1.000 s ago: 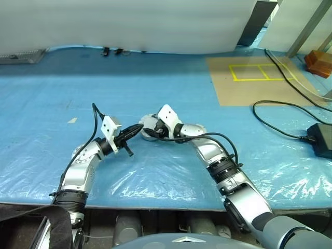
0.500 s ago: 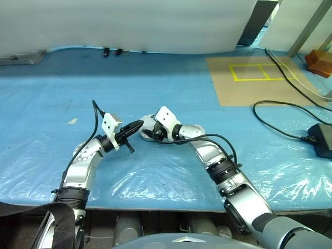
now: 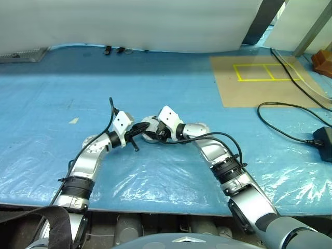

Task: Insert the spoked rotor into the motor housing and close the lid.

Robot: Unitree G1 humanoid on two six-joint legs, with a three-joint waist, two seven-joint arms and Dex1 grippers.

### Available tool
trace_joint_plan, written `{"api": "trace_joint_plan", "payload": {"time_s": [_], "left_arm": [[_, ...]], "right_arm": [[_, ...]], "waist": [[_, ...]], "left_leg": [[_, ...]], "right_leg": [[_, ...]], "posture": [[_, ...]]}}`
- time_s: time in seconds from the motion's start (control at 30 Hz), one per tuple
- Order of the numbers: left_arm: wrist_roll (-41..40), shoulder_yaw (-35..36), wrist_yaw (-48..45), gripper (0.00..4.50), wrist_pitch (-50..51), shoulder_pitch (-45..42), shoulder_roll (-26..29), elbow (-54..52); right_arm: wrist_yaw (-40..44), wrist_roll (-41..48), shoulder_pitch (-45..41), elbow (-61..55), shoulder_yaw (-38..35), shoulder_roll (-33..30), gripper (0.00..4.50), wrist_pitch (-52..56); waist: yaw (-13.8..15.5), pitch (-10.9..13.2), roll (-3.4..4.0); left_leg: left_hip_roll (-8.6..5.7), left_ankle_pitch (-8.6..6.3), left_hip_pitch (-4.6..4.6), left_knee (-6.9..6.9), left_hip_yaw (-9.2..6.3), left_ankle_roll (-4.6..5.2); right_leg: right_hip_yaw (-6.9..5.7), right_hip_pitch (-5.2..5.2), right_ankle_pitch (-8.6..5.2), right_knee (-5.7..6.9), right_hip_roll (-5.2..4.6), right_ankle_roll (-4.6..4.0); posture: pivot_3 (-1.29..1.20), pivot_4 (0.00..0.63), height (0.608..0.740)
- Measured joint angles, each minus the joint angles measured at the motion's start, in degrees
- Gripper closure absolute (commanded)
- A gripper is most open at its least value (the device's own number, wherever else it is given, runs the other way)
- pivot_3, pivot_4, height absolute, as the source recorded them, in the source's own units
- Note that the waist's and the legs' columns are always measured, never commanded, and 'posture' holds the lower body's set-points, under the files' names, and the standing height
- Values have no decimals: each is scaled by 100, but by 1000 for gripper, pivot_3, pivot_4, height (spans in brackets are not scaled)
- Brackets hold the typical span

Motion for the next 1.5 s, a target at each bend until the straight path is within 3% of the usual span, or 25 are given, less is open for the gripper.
{"api": "trace_joint_plan", "payload": {"time_s": [0.17, 0.2, 0.3, 0.67, 0.93, 1.2, 1.5], "left_arm": [[298, -227, -91, 4500, 29, -413, 157, 222], [328, -285, -187, 4500, 71, -464, 213, 221], [325, -387, -453, 4500, 276, -535, 353, 132], [78, -456, -905, 4500, 649, -399, 418, -193], [67, -453, -932, 4500, 621, -398, 416, -244], [76, -444, -925, 4500, 532, -399, 416, -161], [76, -450, -896, 4500, 485, -412, 400, -125]], "right_arm": [[109, 14, 87, -251, 5, -60, 1533, 198], [122, 13, 123, -320, 11, -85, 771, 233], [318, 32, 208, -524, 29, -186, 43, 330], [97, 119, 206, -344, -199, -201, 43, -89], [168, 440, 422, -328, -405, -338, 43, -485], [-39, 1886, 796, -829, -1672, -205, 43, 1732], [-552, 2983, 582, -950, -2434, 201, 43, 3730]], "waist": [[-7, 0, 0], [-5, 0, 0], [-6, 0, 0], [-7, 1, 0], [6, 5, -3], [-2, 6, -5], [-9, 6, -4]], "left_leg": [[-1, 0, -3, -3, -1, -2], [-1, 0, -3, -4, -1, -2], [-1, -1, 0, -4, 0, -3], [-2, 0, -3, 0, 2, -2], [-4, 6, -54, 8, 2, 6], [-3, 3, -47, 10, 1, 2], [-3, 3, -47, 8, 1, 0]], "right_leg": [[0, -4, -3, 0, 0, 0], [0, -4, -4, 0, 0, 0], [0, -3, -5, 2, -1, -1], [0, -8, -5, 8, -3, -2], [-7, -48, -2, 11, -3, -2], [-9, -44, -2, 13, -2, -4], [-9, -46, -2, 12, -2, -5]], "posture": [[0, 150, 740], [0, 150, 740], [0, 150, 740], [0, 150, 740], [0, 150, 740], [0, 150, 740], [0, 150, 740]]}}
